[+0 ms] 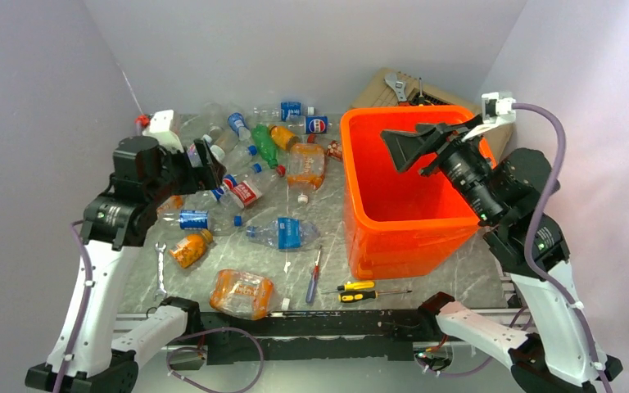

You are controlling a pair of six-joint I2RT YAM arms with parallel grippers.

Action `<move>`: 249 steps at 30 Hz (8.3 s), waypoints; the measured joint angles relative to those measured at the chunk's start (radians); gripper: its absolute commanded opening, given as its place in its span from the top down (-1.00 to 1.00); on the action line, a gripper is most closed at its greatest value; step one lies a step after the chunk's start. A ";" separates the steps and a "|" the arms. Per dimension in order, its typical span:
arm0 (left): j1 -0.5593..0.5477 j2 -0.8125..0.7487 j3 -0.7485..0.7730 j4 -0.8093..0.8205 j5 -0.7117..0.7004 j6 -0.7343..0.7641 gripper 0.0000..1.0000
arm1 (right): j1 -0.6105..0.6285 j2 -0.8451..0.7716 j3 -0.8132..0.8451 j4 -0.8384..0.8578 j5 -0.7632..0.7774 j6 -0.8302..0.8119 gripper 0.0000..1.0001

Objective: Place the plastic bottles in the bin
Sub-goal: Pick up the plastic bottle at the center of the board, then place the plastic bottle in the trash bin, then pick up the plastic bottle from the corner of the board.

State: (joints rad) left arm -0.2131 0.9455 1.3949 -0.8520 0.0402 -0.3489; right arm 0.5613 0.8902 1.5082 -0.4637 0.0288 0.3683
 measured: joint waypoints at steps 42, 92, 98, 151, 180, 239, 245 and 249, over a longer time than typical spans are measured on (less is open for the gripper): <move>-0.595 0.662 -0.175 0.135 -0.008 0.613 -0.93 | 0.000 -0.215 -0.331 0.012 -0.011 -0.029 -0.99; -0.601 0.343 -0.011 0.248 -0.256 0.647 1.00 | 0.000 -0.143 -0.113 -0.002 -0.109 -0.023 -0.99; -0.601 0.013 -0.075 0.342 -0.203 0.502 1.00 | 0.000 0.005 0.071 0.052 -0.310 0.030 -0.96; -0.605 -0.155 -0.103 0.785 0.275 -0.264 -0.99 | 0.410 0.242 -0.082 0.380 -0.525 0.062 1.00; -0.605 -0.339 -0.442 0.177 -0.641 -0.007 -0.99 | -0.050 0.114 -0.099 -0.036 0.622 -0.074 0.36; -0.985 0.408 -0.256 -0.168 -0.327 -0.246 -0.95 | -0.077 -0.164 -0.280 0.202 -0.797 0.047 -0.71; -1.184 0.598 -0.197 -0.202 -0.364 -0.168 -0.87 | -0.077 -0.172 -0.282 0.202 -0.797 0.040 -0.71; -1.290 0.651 -0.195 -0.242 -0.375 -0.073 -0.88 | -0.077 -0.180 -0.285 0.200 -0.797 0.035 -0.71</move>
State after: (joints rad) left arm -1.5028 1.5963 1.1995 -1.0943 -0.3347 -0.4217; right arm 0.4847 0.7105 1.2236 -0.2642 -0.7677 0.4034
